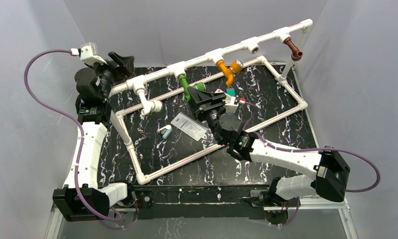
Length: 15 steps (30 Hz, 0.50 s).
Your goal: Install the water faucets
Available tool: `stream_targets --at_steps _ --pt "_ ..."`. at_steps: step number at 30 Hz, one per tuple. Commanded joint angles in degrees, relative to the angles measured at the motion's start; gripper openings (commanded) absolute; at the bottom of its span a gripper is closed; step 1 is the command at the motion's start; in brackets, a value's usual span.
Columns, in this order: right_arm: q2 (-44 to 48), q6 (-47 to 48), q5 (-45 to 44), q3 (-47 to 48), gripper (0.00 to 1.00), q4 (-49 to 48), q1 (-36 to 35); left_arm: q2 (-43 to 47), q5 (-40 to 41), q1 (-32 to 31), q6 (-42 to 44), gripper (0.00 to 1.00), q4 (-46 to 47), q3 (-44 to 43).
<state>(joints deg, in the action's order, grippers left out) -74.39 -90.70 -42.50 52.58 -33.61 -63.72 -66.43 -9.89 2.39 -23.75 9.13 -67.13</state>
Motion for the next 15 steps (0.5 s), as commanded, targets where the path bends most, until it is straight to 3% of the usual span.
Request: stream_targets --at_steps 1,6,11,15 --pt "4.03 11.64 2.52 -2.96 0.72 -3.44 0.20 -6.16 1.26 1.25 0.57 0.75 -19.12 7.64" --pt "8.76 23.14 6.97 -3.71 0.75 -4.09 0.35 -6.25 1.19 1.36 0.63 0.75 -19.06 7.63" --pt "13.64 30.98 8.80 -3.88 0.76 0.96 0.35 -6.43 1.31 1.31 0.63 0.75 -19.10 7.66" --pt "16.22 43.74 11.77 -1.36 0.76 5.36 0.35 -6.52 1.14 1.34 0.52 0.75 -19.07 7.70"
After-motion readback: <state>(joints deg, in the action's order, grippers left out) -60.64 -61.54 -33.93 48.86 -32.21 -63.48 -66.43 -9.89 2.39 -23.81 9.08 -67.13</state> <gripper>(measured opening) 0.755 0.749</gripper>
